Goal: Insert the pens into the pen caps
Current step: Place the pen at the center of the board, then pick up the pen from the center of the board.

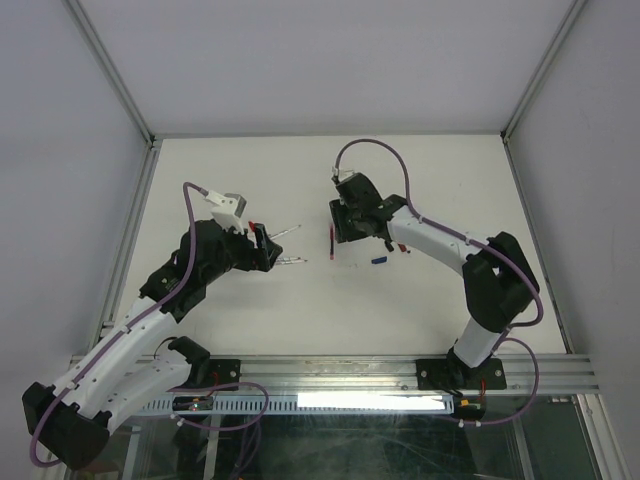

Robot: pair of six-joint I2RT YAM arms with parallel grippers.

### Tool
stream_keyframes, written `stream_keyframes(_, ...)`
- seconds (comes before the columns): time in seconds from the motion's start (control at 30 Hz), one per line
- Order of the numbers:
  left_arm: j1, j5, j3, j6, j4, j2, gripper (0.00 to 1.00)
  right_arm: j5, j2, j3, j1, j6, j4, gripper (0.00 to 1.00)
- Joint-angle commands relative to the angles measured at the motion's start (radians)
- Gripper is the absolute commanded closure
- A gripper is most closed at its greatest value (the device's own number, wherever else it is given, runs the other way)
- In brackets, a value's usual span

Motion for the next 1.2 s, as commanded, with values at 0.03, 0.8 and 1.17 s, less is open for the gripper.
stream_keyframes(0.03, 0.007, -0.041, 0.021, 0.004, 0.036, 0.022, 0.20, -0.068, -0.089, -0.043, -0.002, -0.069, 0.051, 0.59)
stream_keyframes(0.8, 0.285, -0.081, 0.041, 0.014, -0.066, -0.020, 0.21, -0.829, 0.082, -0.088, 0.144, -0.844, 0.460, 0.61)
stream_keyframes(1.17, 0.284, -0.064, 0.030, 0.016, -0.043, -0.014, 0.20, -0.812, 0.241, 0.066, 0.142, -1.101, 0.308, 0.61)
